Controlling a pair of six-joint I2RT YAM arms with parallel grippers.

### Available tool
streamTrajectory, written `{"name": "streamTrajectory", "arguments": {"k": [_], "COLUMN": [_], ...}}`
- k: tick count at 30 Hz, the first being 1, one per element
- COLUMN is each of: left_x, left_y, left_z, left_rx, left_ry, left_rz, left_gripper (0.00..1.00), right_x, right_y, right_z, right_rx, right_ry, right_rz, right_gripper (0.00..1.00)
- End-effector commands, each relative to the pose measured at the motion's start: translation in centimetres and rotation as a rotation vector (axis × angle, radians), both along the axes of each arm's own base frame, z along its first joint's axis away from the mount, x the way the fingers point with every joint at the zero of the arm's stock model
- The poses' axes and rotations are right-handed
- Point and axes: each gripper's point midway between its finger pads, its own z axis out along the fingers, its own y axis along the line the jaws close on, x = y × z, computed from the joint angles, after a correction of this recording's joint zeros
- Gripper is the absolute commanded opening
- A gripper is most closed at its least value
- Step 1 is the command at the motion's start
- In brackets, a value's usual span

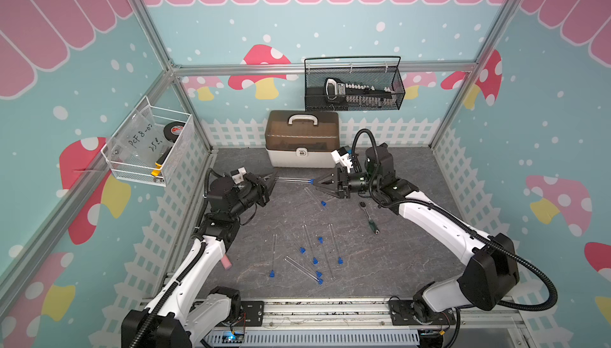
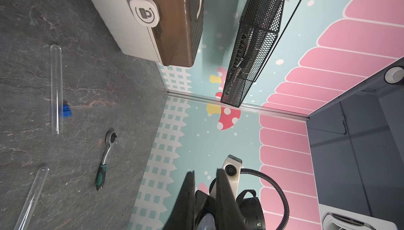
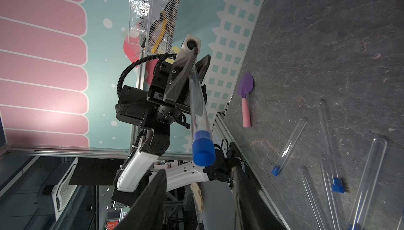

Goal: Remove stoppers from test tubes
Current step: Open the stopper on the test tube.

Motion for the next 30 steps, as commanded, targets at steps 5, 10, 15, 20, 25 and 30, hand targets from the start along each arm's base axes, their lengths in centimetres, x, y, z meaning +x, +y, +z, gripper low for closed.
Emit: {"name": "streamTrajectory", "arguments": {"k": [5,10,15,20,25,30], "left_x": [0.0,-0.1,-0.2,-0.2,-0.1,0.0], "left_y": [-0.2,-0.3,-0.3,-0.4,-0.4,-0.4], "left_z": [1.3,1.4,1.3,1.2,1.3,1.0], "left_rx": [0.004,0.003,0.003,0.004,0.004,0.006], "left_ry": [-0.033,-0.035,-0.034,-0.030,-0.031,-0.026], "left_rz": [-0.012,-0.013,-0.017,-0.018,-0.020,-0.015], "left_gripper": [0.00,0.00,0.00,0.00,0.00,0.00], "right_x": [0.4,0.4,0.3,0.3,0.5,0.2], "right_y": [1.0,1.4,1.6,1.7,1.8,1.9], "right_z": [1.7,1.6,1.5,1.7,1.6,1.5], "right_rx": [0.049,0.053,0.054,0.060,0.061,0.063], "right_ry": [-0.020,-0.015,-0.012,-0.016,-0.013,-0.010], "right_rz": [0.018,0.024,0.027,0.029,0.029,0.053], "right_gripper": [0.46,0.43,0.39,0.33,0.30,0.20]}}
